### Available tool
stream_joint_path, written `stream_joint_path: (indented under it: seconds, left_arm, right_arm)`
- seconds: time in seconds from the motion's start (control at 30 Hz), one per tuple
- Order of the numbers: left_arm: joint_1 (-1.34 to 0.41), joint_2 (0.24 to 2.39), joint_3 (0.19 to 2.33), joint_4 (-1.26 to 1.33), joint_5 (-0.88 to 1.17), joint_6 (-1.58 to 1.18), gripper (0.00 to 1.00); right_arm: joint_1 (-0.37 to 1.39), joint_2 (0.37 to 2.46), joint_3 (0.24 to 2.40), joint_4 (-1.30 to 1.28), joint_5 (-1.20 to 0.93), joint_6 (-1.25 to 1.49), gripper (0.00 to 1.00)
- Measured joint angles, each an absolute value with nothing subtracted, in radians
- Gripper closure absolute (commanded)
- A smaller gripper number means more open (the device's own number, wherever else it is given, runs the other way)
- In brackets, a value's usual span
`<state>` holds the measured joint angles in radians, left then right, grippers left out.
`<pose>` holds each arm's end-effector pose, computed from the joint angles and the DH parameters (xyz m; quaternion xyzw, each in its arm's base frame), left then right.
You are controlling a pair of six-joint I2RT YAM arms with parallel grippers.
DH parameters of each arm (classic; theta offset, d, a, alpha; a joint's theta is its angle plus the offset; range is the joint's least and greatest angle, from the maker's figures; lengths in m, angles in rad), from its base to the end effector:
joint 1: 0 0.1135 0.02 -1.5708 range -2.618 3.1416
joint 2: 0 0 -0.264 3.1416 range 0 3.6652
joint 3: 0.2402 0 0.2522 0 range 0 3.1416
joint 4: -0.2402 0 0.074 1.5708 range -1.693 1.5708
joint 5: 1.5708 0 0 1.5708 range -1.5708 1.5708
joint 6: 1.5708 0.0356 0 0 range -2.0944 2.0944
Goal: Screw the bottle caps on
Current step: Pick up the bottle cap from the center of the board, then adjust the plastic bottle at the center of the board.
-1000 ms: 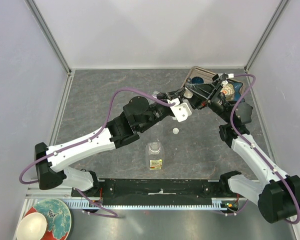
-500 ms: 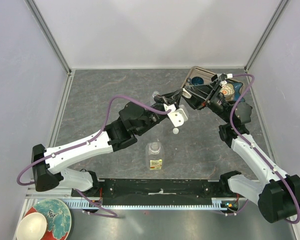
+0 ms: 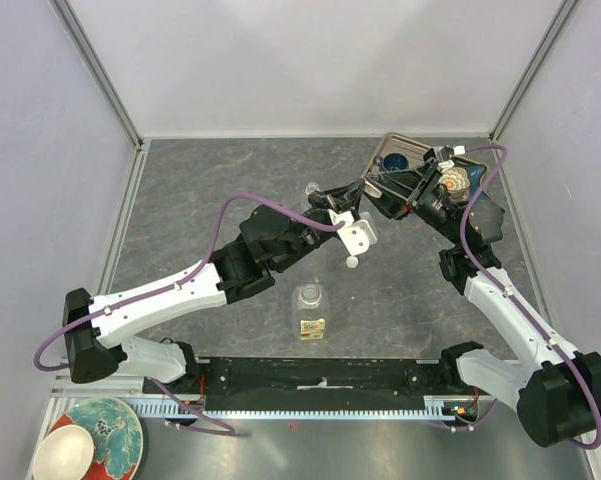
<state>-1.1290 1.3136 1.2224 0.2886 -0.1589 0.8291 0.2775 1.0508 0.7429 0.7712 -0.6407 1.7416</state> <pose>0.1373 -0.2772 0.4277 0.4903 0.4035 -0.0654 0.7698 0.2175 0.0841 0.3714 0.1344 0.5503 0.7716 0.2895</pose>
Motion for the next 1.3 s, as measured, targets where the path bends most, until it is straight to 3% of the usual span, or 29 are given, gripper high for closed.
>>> stream_joint_path:
  seconds: [0.07, 0.3, 0.37, 0.4, 0.47, 0.57, 0.7, 0.8, 0.93, 1.1, 1.2, 1.3]
  left_arm:
    - [-1.129, 1.314, 1.221, 0.286, -0.163, 0.831, 0.98]
    - [-1.129, 1.314, 1.216, 0.279, -0.175, 0.832, 0.98]
    - [-1.129, 1.314, 1.214, 0.278, -0.177, 0.832, 0.85]
    - [-1.129, 1.314, 1.213, 0.278, -0.179, 0.833, 0.67]
    - [-1.129, 1.314, 1.212, 0.271, -0.186, 0.838, 0.51]
    - [-1.129, 1.312, 1.213, 0.253, -0.207, 0.84, 0.45]
    - [-1.127, 1.304, 1.27, 0.154, -0.223, 0.829, 0.13]
    - [-1.117, 1.282, 1.331, 0.053, -0.236, 0.799, 0.01]
    - [-1.061, 1.233, 1.427, -0.125, -0.226, 0.685, 0.01]
    - [-0.819, 1.174, 1.554, -0.454, 0.001, 0.453, 0.01]
    - [-0.744, 1.128, 1.513, -0.628, 0.188, 0.398, 0.01]
    - [-0.742, 1.051, 1.32, -0.731, 0.385, 0.371, 0.01]
  right_arm:
    - [0.278, 1.048, 0.743, 0.76, -0.641, 1.731, 0.58]
    - [0.278, 1.045, 0.743, 0.736, -0.643, 1.713, 0.64]
    - [0.278, 1.041, 0.743, 0.72, -0.643, 1.703, 0.65]
    - [0.278, 1.037, 0.744, 0.708, -0.643, 1.693, 0.65]
    - [0.278, 1.028, 0.755, 0.667, -0.643, 1.663, 0.66]
    - [0.278, 1.012, 0.786, 0.596, -0.643, 1.604, 0.68]
    - [0.273, 0.997, 0.84, 0.472, -0.643, 1.51, 0.68]
    - [0.265, 0.993, 0.883, 0.387, -0.642, 1.439, 0.69]
    - [0.258, 0.992, 0.936, 0.265, -0.633, 1.338, 0.69]
    - [0.242, 0.99, 0.975, 0.144, -0.619, 1.229, 0.69]
    - [0.238, 0.991, 1.015, 0.059, -0.599, 1.15, 0.69]
    - [0.238, 0.992, 1.08, -0.048, -0.566, 1.06, 0.68]
